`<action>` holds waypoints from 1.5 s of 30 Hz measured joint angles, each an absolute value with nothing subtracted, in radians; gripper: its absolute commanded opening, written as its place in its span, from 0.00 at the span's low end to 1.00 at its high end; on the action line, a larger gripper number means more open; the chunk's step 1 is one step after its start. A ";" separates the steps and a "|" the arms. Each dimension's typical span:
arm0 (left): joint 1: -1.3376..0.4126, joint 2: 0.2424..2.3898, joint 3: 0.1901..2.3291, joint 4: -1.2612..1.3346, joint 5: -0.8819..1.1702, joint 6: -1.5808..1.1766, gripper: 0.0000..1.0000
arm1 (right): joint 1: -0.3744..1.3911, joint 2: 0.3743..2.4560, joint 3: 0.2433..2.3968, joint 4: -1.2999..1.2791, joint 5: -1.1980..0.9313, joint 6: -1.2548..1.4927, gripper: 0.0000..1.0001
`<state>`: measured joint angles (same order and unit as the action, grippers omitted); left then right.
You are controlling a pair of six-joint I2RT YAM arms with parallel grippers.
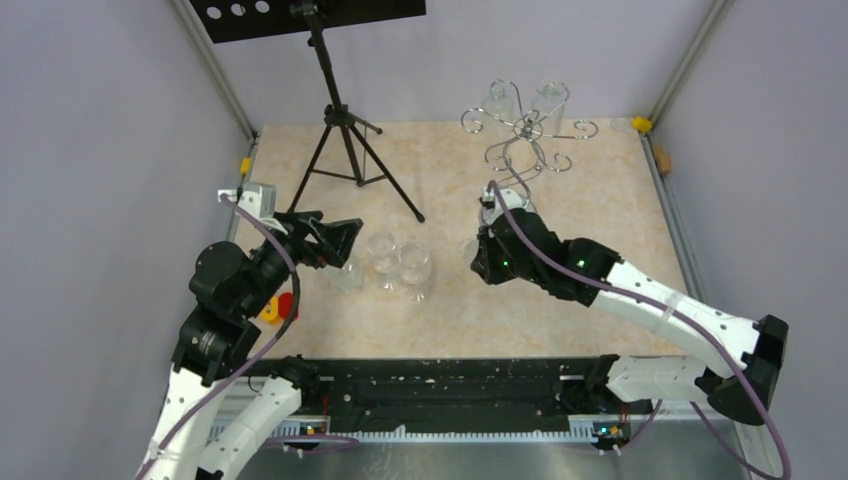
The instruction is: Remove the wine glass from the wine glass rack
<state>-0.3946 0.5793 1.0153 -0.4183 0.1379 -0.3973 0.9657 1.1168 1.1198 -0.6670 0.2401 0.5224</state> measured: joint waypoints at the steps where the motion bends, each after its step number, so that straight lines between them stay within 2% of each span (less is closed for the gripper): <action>1: -0.395 0.574 1.015 -0.427 0.119 -0.391 0.97 | 0.966 1.139 1.119 -0.673 0.233 0.516 0.00; 12: -0.394 0.522 1.002 -0.447 0.040 -0.340 0.98 | 0.966 1.408 1.128 -0.682 0.181 0.500 0.00; 20: -0.394 0.504 0.984 -0.464 0.052 -0.337 0.98 | 0.966 1.498 1.143 -0.682 0.156 0.502 0.00; 37: -0.394 0.489 0.981 -0.503 0.126 -0.288 0.97 | 0.988 1.718 1.375 -0.779 0.213 0.498 0.04; 43: -0.394 0.488 0.981 -0.502 0.146 -0.287 0.97 | 0.988 1.735 1.391 -0.805 0.251 0.497 0.09; 45: -0.394 0.488 0.978 -0.501 0.151 -0.287 0.97 | 0.988 1.735 1.391 -0.805 0.251 0.497 0.14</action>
<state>-0.3943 0.4881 0.9779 -0.5011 0.1509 -0.2874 0.9882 1.7348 1.3914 -0.8051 0.2508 0.4973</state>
